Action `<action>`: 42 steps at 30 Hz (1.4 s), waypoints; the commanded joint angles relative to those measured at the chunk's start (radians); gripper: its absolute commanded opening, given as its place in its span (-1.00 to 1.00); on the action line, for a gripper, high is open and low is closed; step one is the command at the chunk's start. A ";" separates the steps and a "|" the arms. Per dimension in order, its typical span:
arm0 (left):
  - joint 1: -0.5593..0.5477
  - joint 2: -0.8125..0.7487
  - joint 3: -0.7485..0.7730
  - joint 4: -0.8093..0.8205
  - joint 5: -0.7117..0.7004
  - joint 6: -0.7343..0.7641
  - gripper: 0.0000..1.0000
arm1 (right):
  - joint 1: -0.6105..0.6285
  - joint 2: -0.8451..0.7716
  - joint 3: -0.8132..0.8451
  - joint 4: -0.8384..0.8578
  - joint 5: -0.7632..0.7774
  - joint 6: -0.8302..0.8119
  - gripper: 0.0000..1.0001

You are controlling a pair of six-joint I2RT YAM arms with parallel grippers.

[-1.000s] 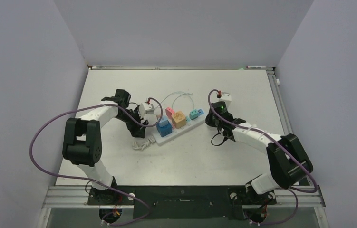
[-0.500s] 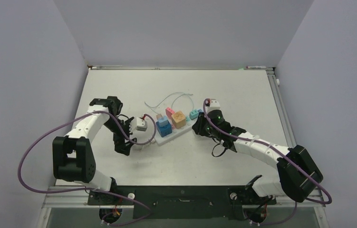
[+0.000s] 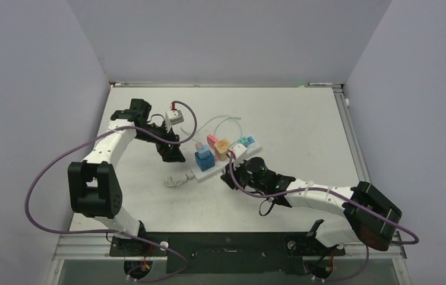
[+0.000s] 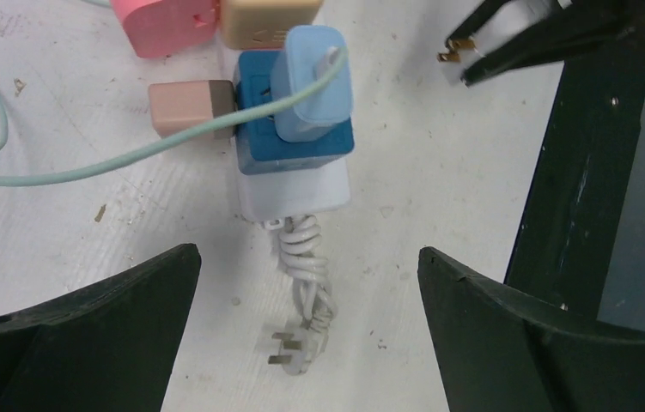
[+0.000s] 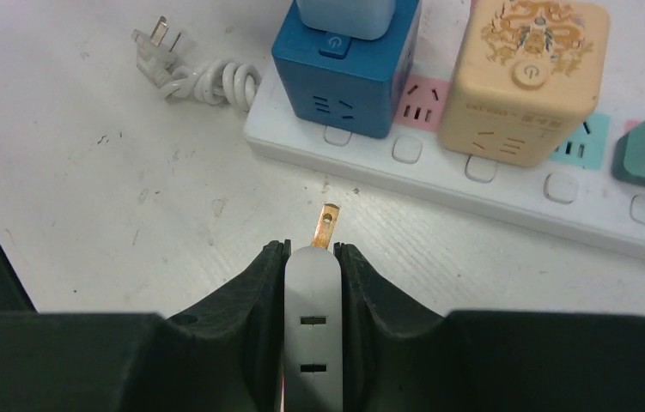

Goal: Insert the plug
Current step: Move the socket to the center of the board.

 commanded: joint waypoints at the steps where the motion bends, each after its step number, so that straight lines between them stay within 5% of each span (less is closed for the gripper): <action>1: -0.014 0.010 -0.058 0.366 0.065 -0.296 0.92 | 0.014 0.004 0.002 0.181 -0.022 -0.197 -0.89; 3: -0.021 0.025 -0.074 0.446 0.065 -0.356 0.98 | 0.015 0.031 0.021 0.185 -0.039 -0.226 -0.89; 15: -0.018 0.166 -0.049 0.502 0.125 -0.399 0.08 | 0.036 0.169 0.068 0.252 -0.030 -0.250 -0.89; 42: -0.068 0.261 -0.041 0.516 0.156 -0.493 -0.12 | 0.065 0.284 0.114 0.296 0.025 -0.300 -0.89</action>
